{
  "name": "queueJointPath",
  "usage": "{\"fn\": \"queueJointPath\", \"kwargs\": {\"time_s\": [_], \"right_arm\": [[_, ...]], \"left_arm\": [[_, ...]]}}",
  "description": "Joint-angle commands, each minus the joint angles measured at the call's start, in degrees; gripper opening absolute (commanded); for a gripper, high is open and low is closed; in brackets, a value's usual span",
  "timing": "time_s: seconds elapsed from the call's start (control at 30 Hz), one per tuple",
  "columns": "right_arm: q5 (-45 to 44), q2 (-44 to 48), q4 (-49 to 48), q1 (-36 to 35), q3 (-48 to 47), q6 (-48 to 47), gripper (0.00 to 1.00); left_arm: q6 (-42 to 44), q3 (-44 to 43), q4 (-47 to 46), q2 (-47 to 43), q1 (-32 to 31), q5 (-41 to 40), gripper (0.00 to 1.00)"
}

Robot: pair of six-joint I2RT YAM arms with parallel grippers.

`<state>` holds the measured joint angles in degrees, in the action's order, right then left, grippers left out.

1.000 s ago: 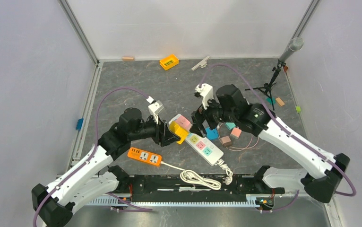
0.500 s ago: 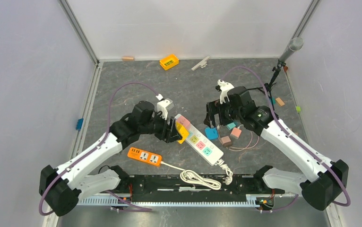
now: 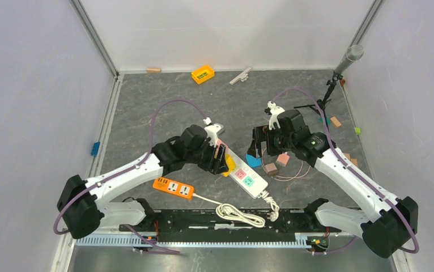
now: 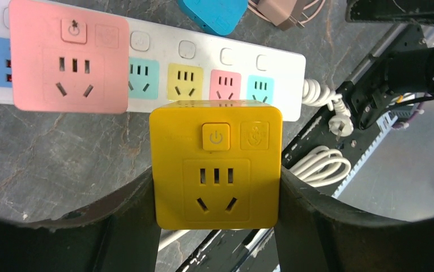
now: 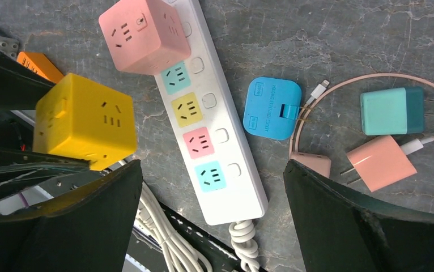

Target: Insert the plug

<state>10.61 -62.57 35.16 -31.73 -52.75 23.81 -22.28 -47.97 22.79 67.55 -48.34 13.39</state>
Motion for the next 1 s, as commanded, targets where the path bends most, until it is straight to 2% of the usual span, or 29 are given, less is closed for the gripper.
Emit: {"fn": "queueJointPath", "kwargs": {"time_s": [0.0,0.2,0.4,0.5,0.7,0.97], "right_arm": [[1.3,0.6,-0.7,0.7,-0.8,1.1,0.98],[0.3,2.0,1.1,1.8,-1.2,-0.4,0.98],[-1.5,2.8,3.1,2.8,-1.3,-1.7,0.98],[-2.0,3.2,3.3,3.3,-0.9,-1.8,0.98],[-2.3,3.8,3.7,4.2,0.0,-1.8,0.98],[-1.3,4.0,3.0,4.7,1.5,-1.6,0.98]], "left_arm": [[-3.1,-3.4,-6.0,2.9,-3.2,-5.7,0.02],[2.2,-3.4,-9.1,4.8,-9.4,-15.8,0.02],[1.6,-4.6,-9.4,7.2,-11.2,-21.4,0.02],[1.2,-7.5,-6.3,10.6,-12.0,-24.2,0.02],[1.1,-11.9,-1.9,16.2,-12.6,-25.2,0.02],[2.3,-14.4,0.6,19.4,-12.8,-26.2,0.02]]}}
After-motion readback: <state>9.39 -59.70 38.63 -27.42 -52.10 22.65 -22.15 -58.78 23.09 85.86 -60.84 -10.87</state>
